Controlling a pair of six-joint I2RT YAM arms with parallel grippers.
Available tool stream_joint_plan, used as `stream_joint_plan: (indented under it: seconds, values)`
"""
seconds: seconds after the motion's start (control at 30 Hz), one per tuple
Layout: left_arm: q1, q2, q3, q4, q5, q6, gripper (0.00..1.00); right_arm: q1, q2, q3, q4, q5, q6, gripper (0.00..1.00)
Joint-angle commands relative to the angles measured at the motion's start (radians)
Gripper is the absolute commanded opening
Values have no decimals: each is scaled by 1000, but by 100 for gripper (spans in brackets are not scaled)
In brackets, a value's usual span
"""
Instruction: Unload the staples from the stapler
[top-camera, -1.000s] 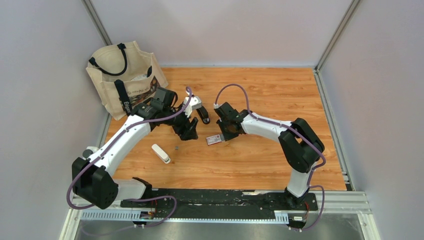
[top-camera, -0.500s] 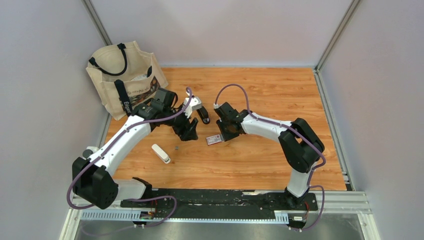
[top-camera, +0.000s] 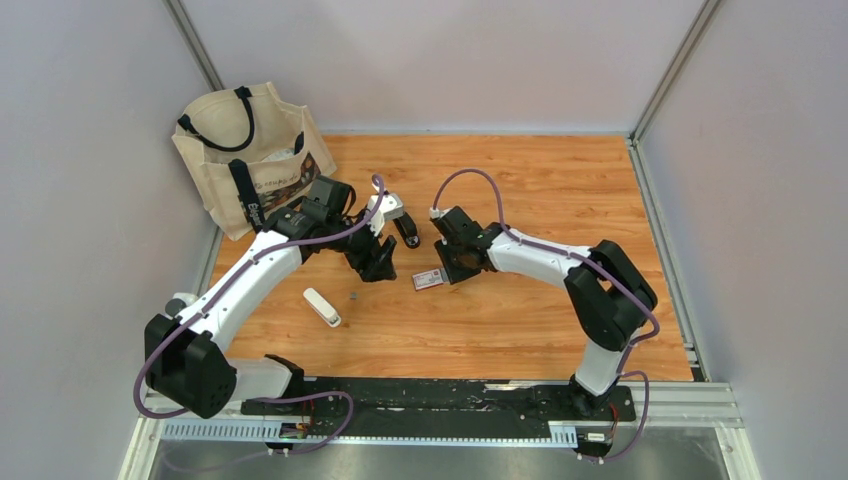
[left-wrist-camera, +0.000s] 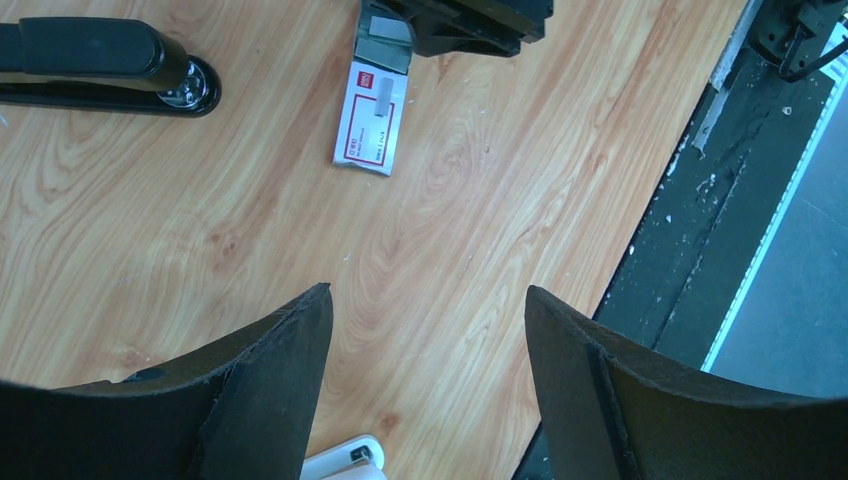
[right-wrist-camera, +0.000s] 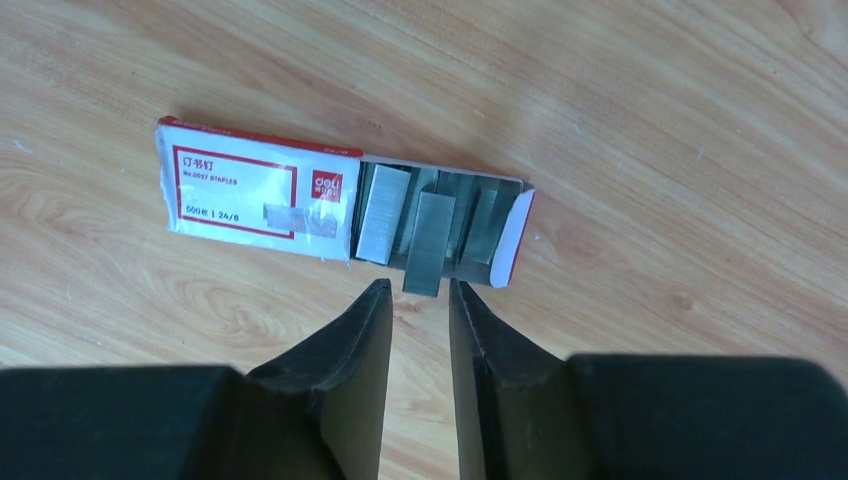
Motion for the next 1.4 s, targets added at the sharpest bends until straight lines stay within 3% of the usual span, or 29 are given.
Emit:
stream_joint_plan:
  seconds: [0.0, 0.2, 0.4, 0.57, 1.37]
  values:
    - [6, -22, 0, 13, 22, 16, 79, -4, -121, -52, 92, 10, -13, 31]
    - [6, -22, 6, 8, 20, 23, 79, -24, -235, -168, 176, -13, 5, 30]
    - [6, -16, 7, 10, 20, 19, 79, -51, -172, -141, 137, -54, 17, 10]
    - [6, -13, 6, 8, 14, 27, 79, -53, -145, -116, 120, -117, -9, 0]
    - [6, -1, 16, -2, 16, 35, 79, -56, -59, -46, 63, -162, -35, 0]
